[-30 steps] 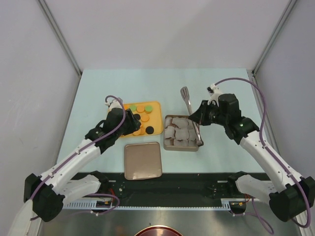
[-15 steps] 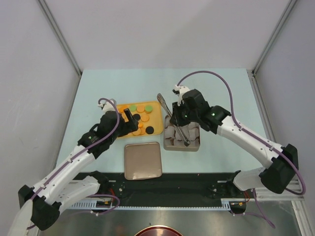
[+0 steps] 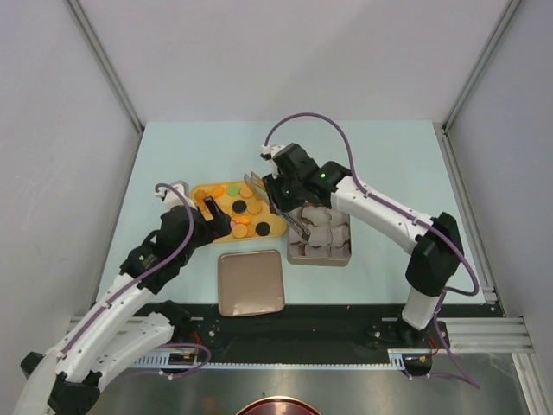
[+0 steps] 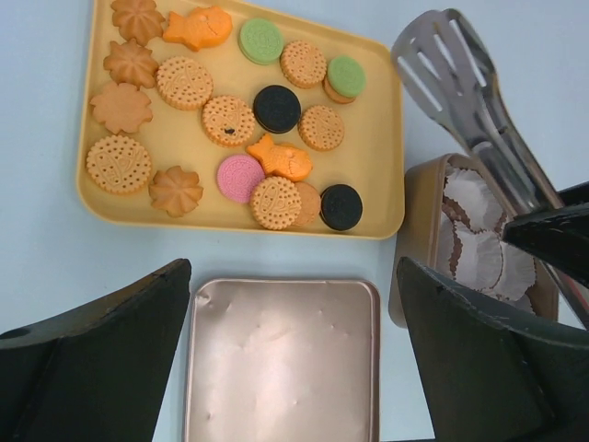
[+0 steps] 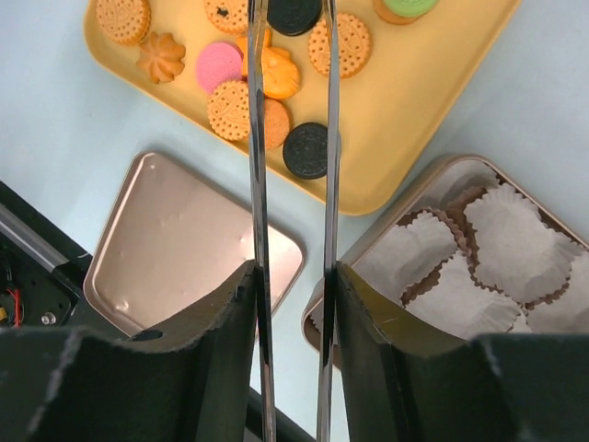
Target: Pack the cookies
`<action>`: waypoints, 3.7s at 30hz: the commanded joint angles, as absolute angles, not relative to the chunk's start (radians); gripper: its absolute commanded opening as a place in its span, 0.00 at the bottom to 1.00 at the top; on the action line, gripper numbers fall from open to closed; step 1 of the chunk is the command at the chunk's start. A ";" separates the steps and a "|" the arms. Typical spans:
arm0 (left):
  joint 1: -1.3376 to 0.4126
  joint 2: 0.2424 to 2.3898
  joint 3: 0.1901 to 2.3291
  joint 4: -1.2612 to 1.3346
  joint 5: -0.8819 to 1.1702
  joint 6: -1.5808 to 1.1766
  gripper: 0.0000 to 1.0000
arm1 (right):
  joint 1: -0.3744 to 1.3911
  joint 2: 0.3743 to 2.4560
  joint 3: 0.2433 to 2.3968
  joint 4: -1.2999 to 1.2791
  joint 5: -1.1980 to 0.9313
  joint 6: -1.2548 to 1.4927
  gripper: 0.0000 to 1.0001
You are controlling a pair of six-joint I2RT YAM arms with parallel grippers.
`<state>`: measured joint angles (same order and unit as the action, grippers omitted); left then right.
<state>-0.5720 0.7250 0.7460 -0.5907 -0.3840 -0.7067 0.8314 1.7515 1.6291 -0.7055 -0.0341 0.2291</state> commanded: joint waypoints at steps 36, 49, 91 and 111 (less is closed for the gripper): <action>-0.575 0.692 0.712 -0.618 -0.419 -0.732 0.98 | 1.040 1.858 1.601 -0.729 0.092 0.178 0.59; -0.575 0.680 0.703 -0.626 -0.433 -0.735 0.98 | 1.069 1.913 1.678 -0.709 0.109 0.186 0.59; -0.575 0.701 0.684 -0.609 -0.411 -0.744 0.98 | 1.072 1.950 1.669 -0.779 0.140 0.245 0.54; -0.575 0.686 0.715 -0.624 -0.425 -0.736 0.98 | 1.006 1.717 1.743 -0.876 0.268 0.236 0.39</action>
